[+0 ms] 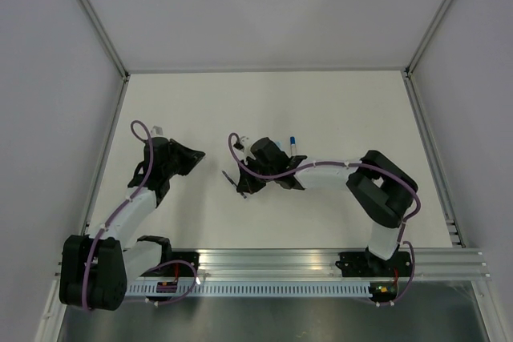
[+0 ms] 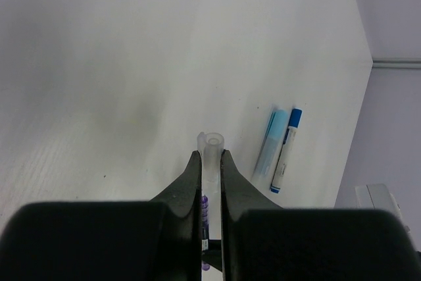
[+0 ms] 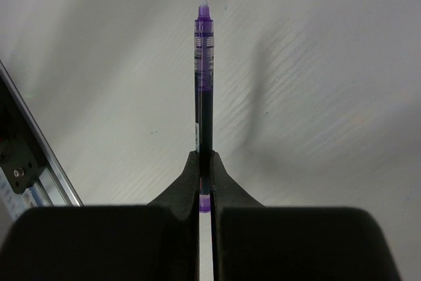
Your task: Insert the pens into the pen caps
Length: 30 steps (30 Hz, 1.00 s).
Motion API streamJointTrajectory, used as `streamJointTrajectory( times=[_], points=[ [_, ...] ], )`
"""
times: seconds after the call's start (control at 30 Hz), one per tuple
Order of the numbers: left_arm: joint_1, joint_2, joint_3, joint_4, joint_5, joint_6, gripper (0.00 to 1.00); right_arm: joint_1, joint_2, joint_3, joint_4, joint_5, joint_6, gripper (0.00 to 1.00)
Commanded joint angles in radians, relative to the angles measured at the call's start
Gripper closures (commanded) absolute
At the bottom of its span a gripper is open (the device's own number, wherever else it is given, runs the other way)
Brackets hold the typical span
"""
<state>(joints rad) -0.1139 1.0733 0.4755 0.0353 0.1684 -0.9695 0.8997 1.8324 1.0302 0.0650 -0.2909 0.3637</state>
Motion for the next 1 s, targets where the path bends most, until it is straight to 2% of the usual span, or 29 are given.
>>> streamJointTrajectory(
  times=[0.0,0.33,0.97],
  points=[
    [-0.003,0.016,-0.003,0.070,0.046,0.032,0.98,0.005,-0.056,-0.021,0.082,-0.010,0.021,1.00],
    [-0.016,0.037,-0.011,0.132,0.129,0.029,0.98,0.005,-0.099,-0.062,0.153,-0.045,0.046,1.00],
    [-0.072,0.050,-0.005,0.153,0.126,0.035,0.98,0.005,-0.142,-0.093,0.182,-0.056,0.054,1.00]
  ],
)
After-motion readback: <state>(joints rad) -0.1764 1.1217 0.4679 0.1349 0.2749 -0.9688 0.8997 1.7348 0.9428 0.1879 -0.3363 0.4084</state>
